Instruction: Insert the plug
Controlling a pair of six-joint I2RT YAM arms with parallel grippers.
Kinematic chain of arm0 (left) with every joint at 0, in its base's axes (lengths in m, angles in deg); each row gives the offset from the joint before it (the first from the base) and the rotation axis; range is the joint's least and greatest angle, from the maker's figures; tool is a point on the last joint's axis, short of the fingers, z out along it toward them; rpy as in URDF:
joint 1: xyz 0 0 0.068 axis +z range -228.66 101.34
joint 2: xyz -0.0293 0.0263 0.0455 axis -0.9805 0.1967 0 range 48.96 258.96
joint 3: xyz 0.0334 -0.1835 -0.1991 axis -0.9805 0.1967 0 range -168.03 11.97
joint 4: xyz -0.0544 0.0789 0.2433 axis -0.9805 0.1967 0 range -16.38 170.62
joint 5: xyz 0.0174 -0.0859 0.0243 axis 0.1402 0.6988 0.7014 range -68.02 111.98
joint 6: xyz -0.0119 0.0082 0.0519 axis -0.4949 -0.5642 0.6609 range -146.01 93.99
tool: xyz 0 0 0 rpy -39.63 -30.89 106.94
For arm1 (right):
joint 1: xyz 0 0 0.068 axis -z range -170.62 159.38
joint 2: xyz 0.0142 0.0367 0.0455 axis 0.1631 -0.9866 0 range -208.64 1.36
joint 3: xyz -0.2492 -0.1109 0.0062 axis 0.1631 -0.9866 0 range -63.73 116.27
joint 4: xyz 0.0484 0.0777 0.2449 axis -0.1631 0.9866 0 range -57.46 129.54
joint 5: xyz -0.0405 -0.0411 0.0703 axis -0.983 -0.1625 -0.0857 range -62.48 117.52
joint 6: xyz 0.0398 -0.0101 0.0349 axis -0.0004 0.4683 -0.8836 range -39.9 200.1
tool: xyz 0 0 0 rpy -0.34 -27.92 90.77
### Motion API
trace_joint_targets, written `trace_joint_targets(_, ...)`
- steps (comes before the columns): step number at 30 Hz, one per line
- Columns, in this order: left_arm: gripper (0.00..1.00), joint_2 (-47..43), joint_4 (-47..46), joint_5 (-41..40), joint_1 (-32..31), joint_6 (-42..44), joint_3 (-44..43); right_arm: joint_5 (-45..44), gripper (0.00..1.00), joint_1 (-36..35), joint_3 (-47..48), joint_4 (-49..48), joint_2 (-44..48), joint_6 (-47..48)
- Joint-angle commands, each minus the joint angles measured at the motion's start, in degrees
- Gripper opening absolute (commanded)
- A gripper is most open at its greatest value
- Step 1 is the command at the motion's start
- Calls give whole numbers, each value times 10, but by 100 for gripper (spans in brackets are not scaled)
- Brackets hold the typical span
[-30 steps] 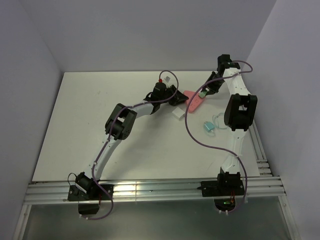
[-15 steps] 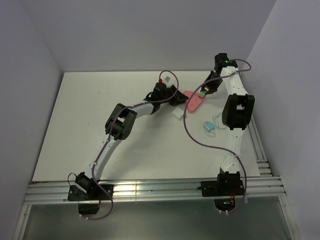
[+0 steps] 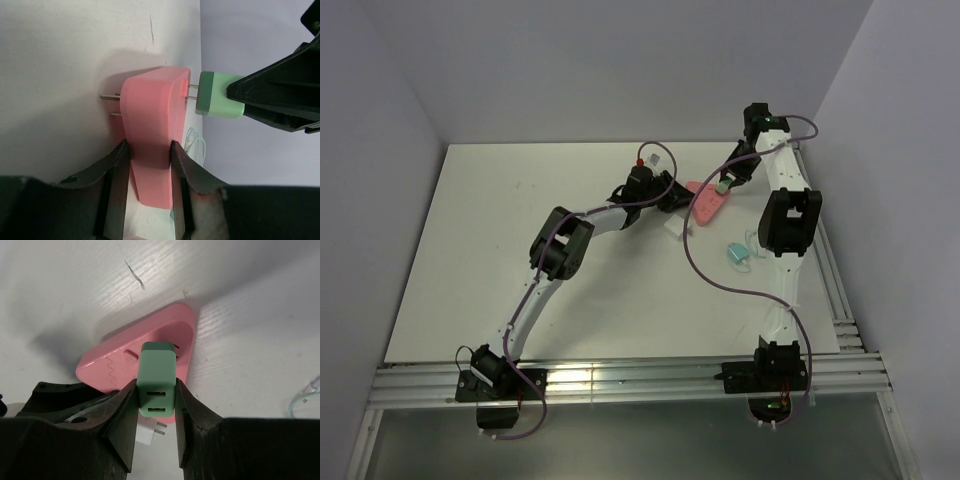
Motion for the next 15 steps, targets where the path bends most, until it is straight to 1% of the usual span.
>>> trace_joint_targets(1,0,-7,62,-3,-7,37,22,-44,0,-6,35,21,-76,48)
trace_joint_targets(3,0,-5,63,-3,-7,37,21,-52,0,-24,46,31,-93,72)
trace_joint_targets(7,0,-6,62,0,-7,39,20,-39,0,-21,6,13,-86,74)
trace_joint_targets(10,0,-5,61,-1,-7,37,21,-64,0,-37,18,29,-89,84)
trace_joint_targets(13,0,-3,63,2,-7,35,17,-59,0,-44,5,24,-83,76)
trace_joint_targets(15,0,-3,63,6,-7,33,17,-59,0,-42,19,37,-95,75)
